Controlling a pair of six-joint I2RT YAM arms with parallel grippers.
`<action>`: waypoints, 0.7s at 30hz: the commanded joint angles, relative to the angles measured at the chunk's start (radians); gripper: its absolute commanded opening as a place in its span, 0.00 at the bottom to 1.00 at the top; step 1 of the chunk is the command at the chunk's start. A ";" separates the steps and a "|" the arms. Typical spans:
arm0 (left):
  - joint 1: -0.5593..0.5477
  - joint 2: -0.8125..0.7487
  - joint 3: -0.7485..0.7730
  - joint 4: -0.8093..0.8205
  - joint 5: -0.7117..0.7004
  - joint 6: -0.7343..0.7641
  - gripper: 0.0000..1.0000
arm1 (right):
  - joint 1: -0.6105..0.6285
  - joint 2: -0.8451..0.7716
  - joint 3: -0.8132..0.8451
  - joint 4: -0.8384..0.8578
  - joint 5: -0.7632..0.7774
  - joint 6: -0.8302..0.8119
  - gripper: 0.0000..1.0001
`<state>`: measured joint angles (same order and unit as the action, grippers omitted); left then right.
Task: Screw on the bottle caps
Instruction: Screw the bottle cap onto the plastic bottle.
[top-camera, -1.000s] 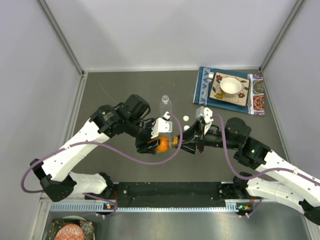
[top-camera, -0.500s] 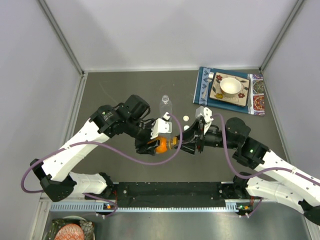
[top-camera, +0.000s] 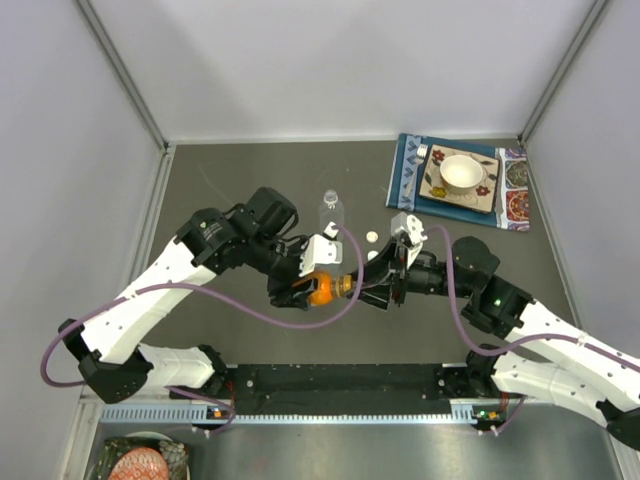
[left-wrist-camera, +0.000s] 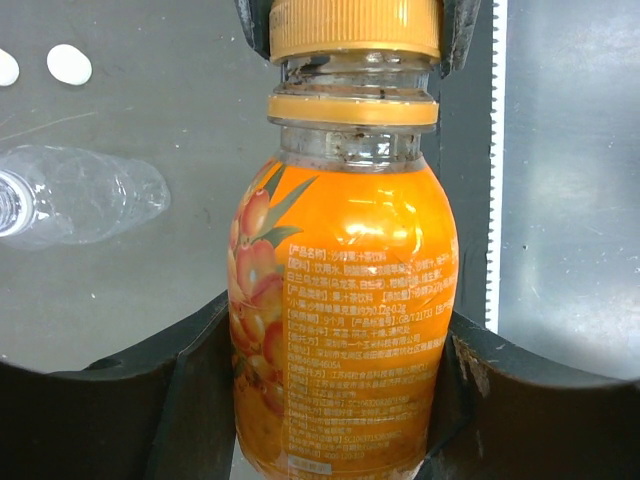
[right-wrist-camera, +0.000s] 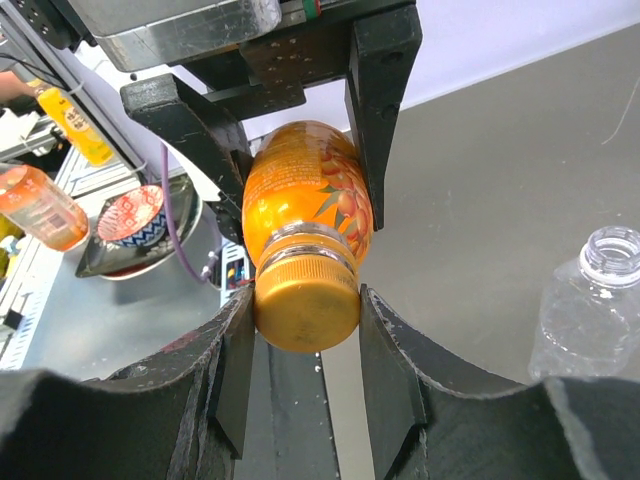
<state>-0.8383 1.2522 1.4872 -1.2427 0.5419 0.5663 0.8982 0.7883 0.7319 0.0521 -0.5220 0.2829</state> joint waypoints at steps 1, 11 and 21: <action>-0.002 0.009 0.059 0.080 0.070 -0.023 0.38 | -0.005 0.043 -0.028 0.133 -0.044 0.055 0.39; -0.004 0.021 0.062 0.081 0.093 -0.016 0.38 | -0.005 0.075 -0.035 0.170 -0.079 0.078 0.37; -0.012 0.043 0.108 0.078 0.093 -0.005 0.37 | -0.005 0.095 -0.015 0.164 -0.110 0.088 0.34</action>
<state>-0.8295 1.2850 1.5257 -1.3605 0.5179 0.5564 0.8871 0.8673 0.7006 0.1612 -0.6113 0.3565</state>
